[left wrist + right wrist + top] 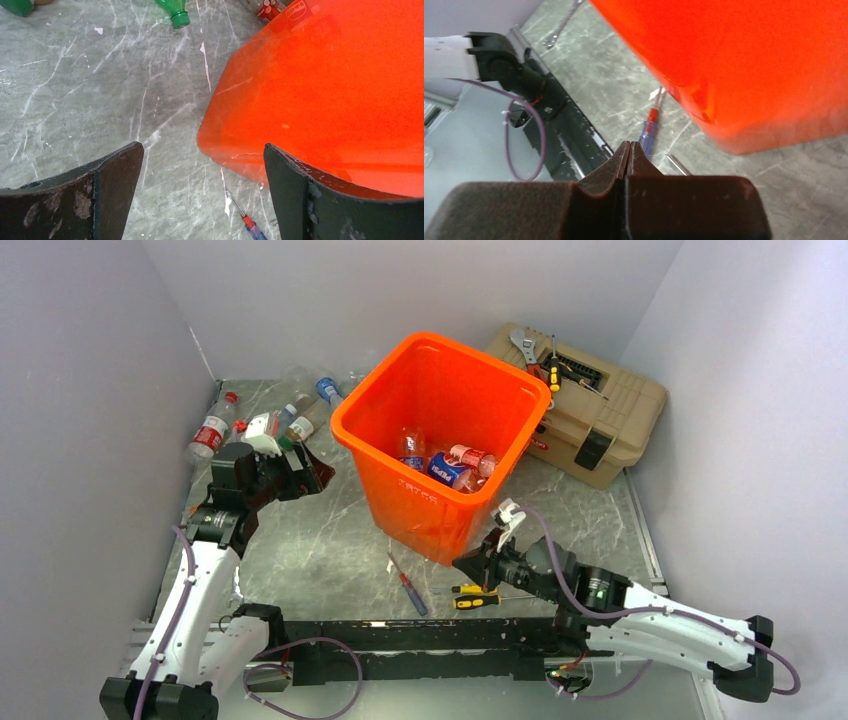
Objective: Put the plastic bottles in the bin
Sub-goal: Move the trash bin to the center of the board.
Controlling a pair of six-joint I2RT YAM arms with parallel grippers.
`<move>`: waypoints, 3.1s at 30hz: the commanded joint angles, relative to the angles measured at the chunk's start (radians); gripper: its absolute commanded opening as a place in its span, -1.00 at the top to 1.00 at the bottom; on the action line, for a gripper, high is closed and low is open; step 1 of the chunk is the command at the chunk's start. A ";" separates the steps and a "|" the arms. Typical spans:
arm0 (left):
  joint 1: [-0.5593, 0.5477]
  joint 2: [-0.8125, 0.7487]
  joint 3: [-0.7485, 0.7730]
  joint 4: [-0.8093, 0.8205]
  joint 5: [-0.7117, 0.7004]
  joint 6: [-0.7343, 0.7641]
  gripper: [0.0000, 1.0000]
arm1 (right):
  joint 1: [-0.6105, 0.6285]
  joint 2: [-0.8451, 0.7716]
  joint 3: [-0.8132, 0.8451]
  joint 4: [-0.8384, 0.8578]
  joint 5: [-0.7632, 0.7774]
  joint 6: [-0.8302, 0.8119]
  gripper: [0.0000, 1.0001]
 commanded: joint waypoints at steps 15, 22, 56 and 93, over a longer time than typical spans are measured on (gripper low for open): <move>-0.024 0.040 -0.014 0.044 0.062 -0.003 -0.89 | 0.001 -0.063 -0.403 0.659 0.482 0.383 1.00; -0.039 0.051 -0.017 0.053 0.079 -0.006 -0.89 | -0.001 -0.004 -0.425 0.770 0.603 0.444 1.00; -0.158 0.077 -0.039 0.080 0.004 -0.079 -0.81 | -0.478 0.445 -0.193 0.969 0.287 0.377 1.00; -0.156 0.404 0.097 0.293 -0.030 -0.364 -0.27 | -0.784 0.539 -0.024 0.787 -0.031 0.598 -0.52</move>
